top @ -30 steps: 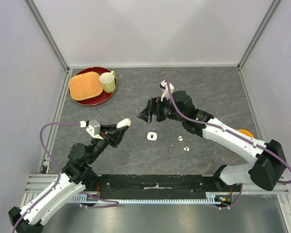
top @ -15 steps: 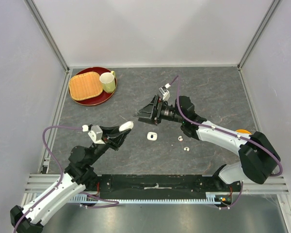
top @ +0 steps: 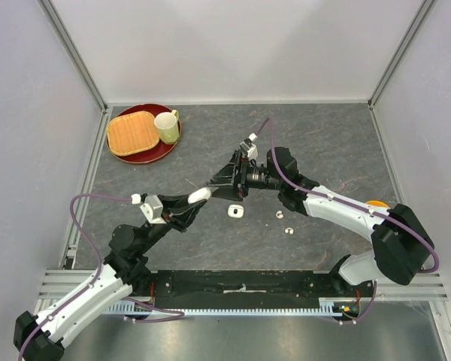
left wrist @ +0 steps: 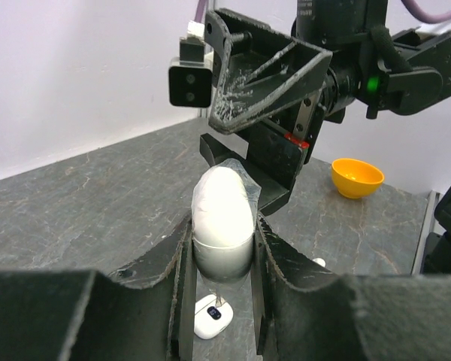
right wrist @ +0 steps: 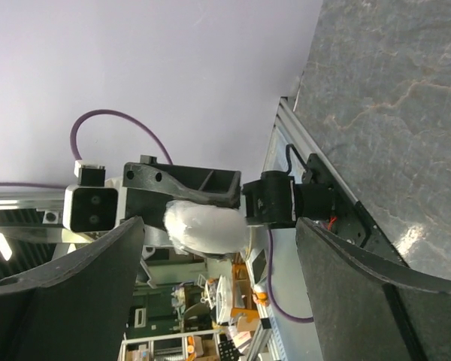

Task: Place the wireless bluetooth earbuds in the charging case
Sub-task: Pick up the charging case at the center of the board.

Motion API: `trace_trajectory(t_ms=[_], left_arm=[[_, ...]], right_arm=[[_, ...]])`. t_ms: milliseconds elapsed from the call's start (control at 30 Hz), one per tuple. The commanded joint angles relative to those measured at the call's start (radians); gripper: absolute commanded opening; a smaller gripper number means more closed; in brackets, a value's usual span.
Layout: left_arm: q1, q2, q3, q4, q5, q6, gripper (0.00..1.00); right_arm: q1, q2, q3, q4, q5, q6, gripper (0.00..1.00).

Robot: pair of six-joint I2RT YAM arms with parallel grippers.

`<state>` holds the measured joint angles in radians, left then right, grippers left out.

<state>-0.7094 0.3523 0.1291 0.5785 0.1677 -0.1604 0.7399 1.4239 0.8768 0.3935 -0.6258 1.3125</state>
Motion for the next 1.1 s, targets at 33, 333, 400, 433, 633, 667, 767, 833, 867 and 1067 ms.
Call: trace_trajectory(t_ms=[33, 333, 400, 433, 633, 667, 767, 833, 867, 1067], left_arm=[[-0.001, 0.06, 0.0, 0.122, 0.055, 0.07, 0.02], [-0.001, 0.112, 0.009, 0.161, 0.052, 0.09, 0.02], [0.001, 0.116, 0.009, 0.164, 0.053, 0.091, 0.02], [-0.001, 0.116, 0.009, 0.164, 0.053, 0.091, 0.02], [0.001, 0.117, 0.007, 0.162, 0.058, 0.099, 0.02], [0.001, 0.117, 0.007, 0.162, 0.058, 0.099, 0.02], [-0.001, 0.117, 0.007, 0.164, 0.061, 0.104, 0.02], [0.001, 0.117, 0.007, 0.162, 0.059, 0.105, 0.02], [-0.001, 0.119, 0.006, 0.162, 0.055, 0.105, 0.02], [-0.001, 0.125, 0.006, 0.161, 0.056, 0.104, 0.02]], right_arm=[[0.022, 0.018, 0.065, 0.053, -0.06, 0.054, 0.86], [0.032, 0.012, 0.064, 0.025, -0.068, 0.057, 0.74], [0.033, 0.017, 0.062, 0.027, -0.072, 0.062, 0.72], [0.033, 0.018, 0.06, 0.03, -0.075, 0.065, 0.71], [0.038, 0.043, 0.053, 0.113, -0.11, 0.12, 0.68], [0.038, 0.046, 0.047, 0.128, -0.112, 0.131, 0.68], [0.039, 0.058, 0.041, 0.174, -0.124, 0.163, 0.68], [0.041, 0.066, 0.042, 0.183, -0.129, 0.172, 0.68], [0.042, 0.066, 0.039, 0.188, -0.13, 0.175, 0.67], [0.046, 0.073, 0.045, 0.205, -0.143, 0.182, 0.62]])
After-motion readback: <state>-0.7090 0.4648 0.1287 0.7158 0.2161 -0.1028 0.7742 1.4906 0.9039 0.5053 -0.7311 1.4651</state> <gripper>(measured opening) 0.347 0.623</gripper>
